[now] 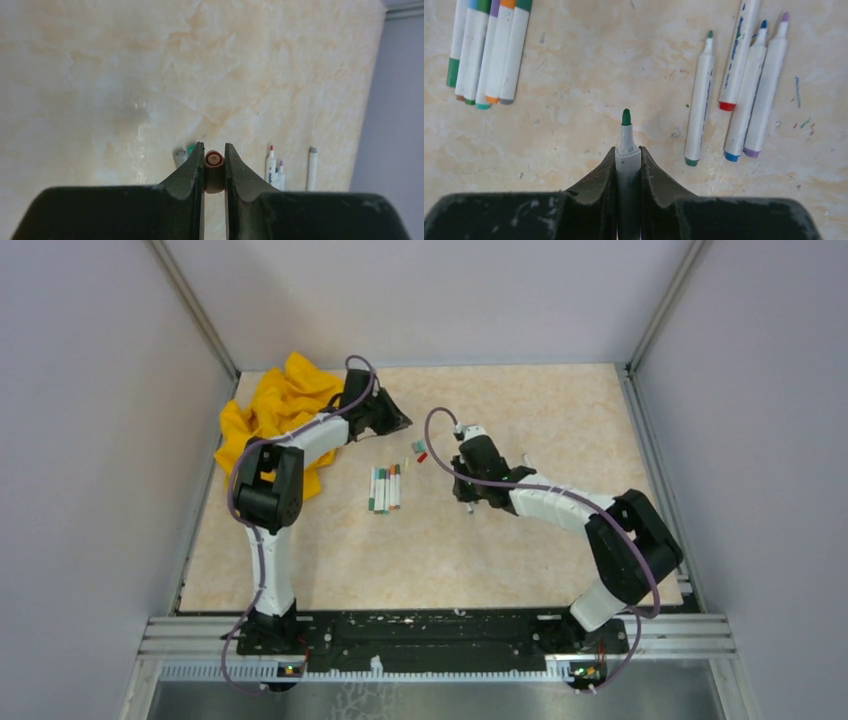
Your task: Open the pen caps
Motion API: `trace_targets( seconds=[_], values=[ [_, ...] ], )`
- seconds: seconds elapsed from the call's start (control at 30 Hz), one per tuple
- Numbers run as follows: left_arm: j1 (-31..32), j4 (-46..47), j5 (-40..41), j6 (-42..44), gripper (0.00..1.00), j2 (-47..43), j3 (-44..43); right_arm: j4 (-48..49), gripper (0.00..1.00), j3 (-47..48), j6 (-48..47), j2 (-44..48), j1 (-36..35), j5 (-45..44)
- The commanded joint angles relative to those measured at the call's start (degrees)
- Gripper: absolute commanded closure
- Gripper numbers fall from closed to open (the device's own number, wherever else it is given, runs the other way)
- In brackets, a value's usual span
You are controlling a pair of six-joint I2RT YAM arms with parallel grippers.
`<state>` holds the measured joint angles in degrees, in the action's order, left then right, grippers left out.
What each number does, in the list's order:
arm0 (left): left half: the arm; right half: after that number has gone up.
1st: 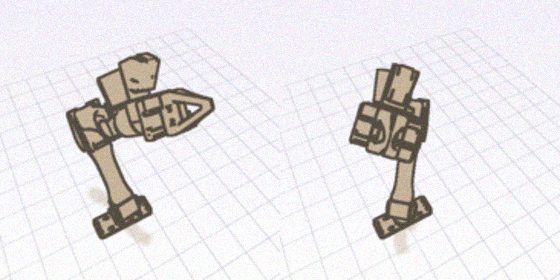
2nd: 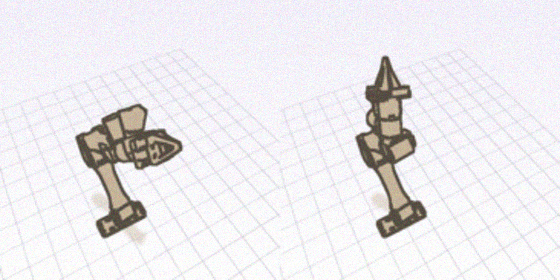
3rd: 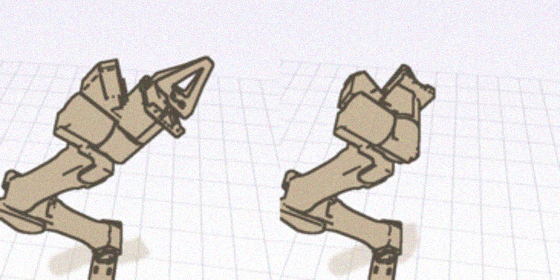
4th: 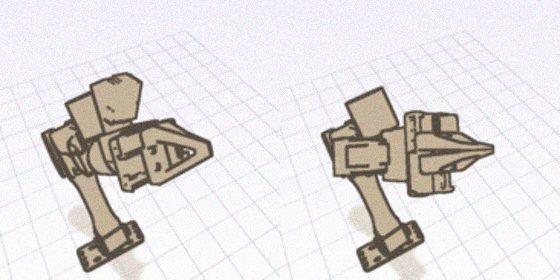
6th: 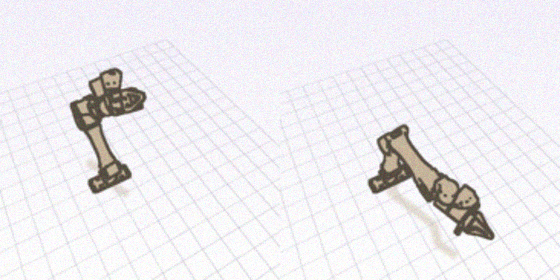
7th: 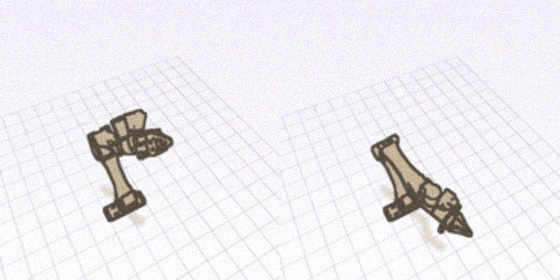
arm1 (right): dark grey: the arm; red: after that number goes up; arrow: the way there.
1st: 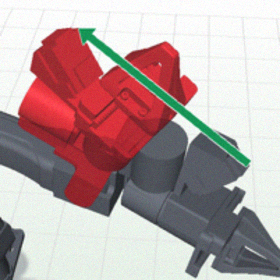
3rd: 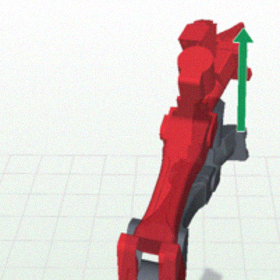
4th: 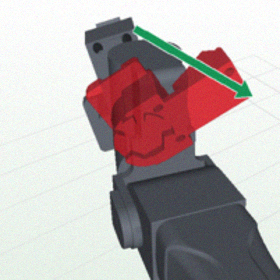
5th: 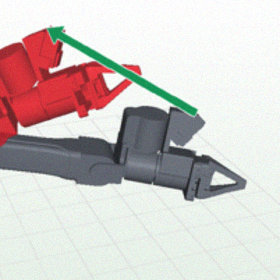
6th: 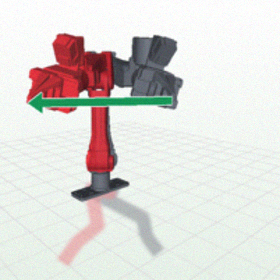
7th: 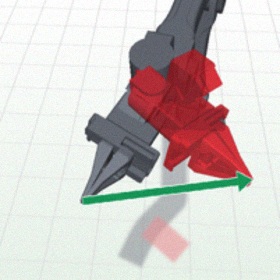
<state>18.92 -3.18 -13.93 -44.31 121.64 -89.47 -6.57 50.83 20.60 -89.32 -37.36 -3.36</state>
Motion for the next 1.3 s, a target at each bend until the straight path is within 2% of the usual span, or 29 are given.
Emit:
trace_targets(
  seconds=[0.0,0.03,0.27,0.47,0.57,0.73,1.07,1.27],
  values=[
    [4.56,-6.37,8.14,7.68,1.0,-4.33,4.57,-2.56,1.0,7.41,-2.29,-1.52,-0.28,-7.6],
    [5.3,-6.65,9.86,8.47,1.0,-4.86,5.63,-2.87,1.0,8.12,-2.51,-2.23,-0.07,-8.66],
    [8.93,-10.16,20.15,11.73,0.83,-5.77,7.89,-3.1,1.0,12.03,-2.42,-7.9,1.15,-8.65],
    [9.49,-10.55,22.44,12.3,0.7,-5.85,8.68,-3.2,1.0,14.8,-2.0,-12.95,1.15,-8.58],
    [9.59,-10.49,22.28,12.37,0.66,-5.68,8.86,-3.25,1.0,15.31,-2.03,-14.51,1.15,-9.4],
    [10.22,-9.86,22.33,12.45,0.65,-6.16,9.14,-3.13,0.97,15.28,-2.26,-15.6,1.11,-11.04],
    [11.69,-9.18,22.79,12.67,0.62,-9.82,9.03,-3.29,0.79,15.22,-2.61,-16.57,1.15,-12.33],
    [12.64,-9.13,23.59,12.87,0.6,-11.35,9.45,-3.45,0.75,15.38,-2.91,-16.13,1.18,-12.7]
  ],
)
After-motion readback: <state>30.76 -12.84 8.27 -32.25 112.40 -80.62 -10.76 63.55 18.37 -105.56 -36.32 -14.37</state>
